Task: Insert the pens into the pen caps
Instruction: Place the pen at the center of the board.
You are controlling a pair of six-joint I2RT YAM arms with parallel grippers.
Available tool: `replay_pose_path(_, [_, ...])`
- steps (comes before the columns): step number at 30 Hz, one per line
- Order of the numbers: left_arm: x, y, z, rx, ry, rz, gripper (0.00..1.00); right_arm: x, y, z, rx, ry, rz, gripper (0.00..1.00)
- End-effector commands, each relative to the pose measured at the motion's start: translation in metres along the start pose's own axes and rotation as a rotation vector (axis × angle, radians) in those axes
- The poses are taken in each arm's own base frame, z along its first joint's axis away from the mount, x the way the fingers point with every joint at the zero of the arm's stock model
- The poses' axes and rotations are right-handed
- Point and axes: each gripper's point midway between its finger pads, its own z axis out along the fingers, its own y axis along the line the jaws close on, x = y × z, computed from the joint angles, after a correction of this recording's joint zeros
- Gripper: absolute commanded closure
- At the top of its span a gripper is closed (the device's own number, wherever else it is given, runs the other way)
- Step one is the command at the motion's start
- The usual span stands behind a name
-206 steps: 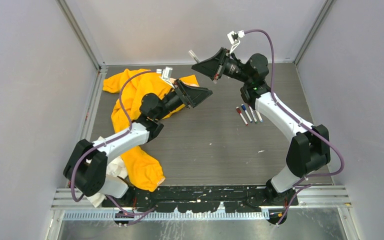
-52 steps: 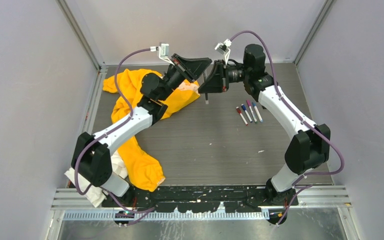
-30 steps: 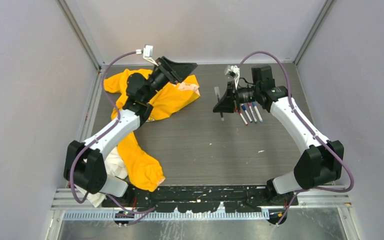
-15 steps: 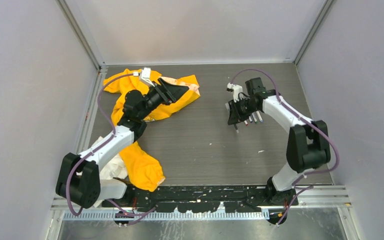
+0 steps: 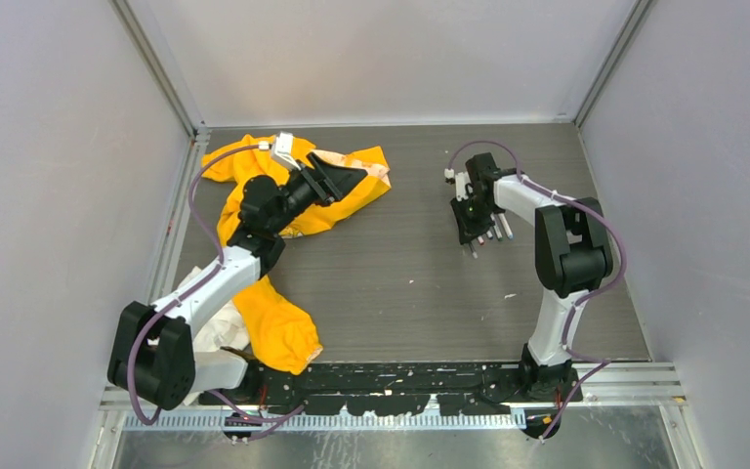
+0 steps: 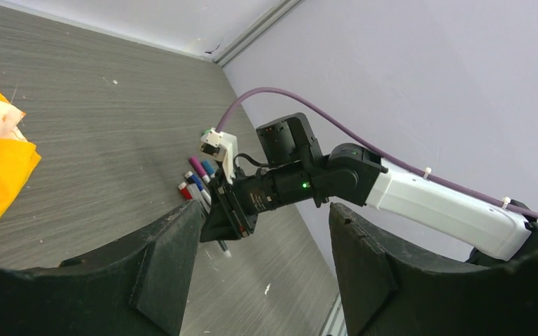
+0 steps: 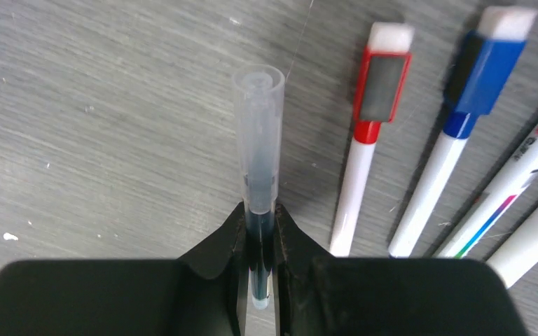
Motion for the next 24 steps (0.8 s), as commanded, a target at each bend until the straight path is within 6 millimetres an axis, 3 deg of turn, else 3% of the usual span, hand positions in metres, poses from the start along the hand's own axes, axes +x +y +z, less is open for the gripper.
replay_pose_path(1, [-0.010,-0.010,-0.006,0.018,-0.026,0.011,0.32,-0.022,-0.014,-0.003,0.069,-0.046,0.015,0.80])
replay_pose_path(7, [-0.011,-0.012,-0.008,0.019,-0.030,0.014,0.32,-0.025,-0.014,-0.011,0.042,-0.060,0.026,0.71])
replay_pose_path(13, [-0.019,-0.022,-0.013,0.034,-0.042,0.029,0.32,-0.028,-0.013,-0.036,-0.007,-0.104,0.026,0.65])
replay_pose_path(18, [-0.027,-0.031,-0.016,0.041,-0.036,0.055,0.32,-0.039,-0.011,-0.089,-0.032,-0.211,-0.020,0.60])
replay_pose_path(22, [-0.036,-0.036,-0.017,0.043,0.008,0.071,0.31,-0.048,-0.026,-0.140,-0.007,-0.314,-0.023,0.54])
replay_pose_path(24, [-0.050,-0.044,-0.016,0.055,0.029,0.088,0.31,-0.054,-0.040,-0.170,0.039,-0.365,-0.025,0.48])
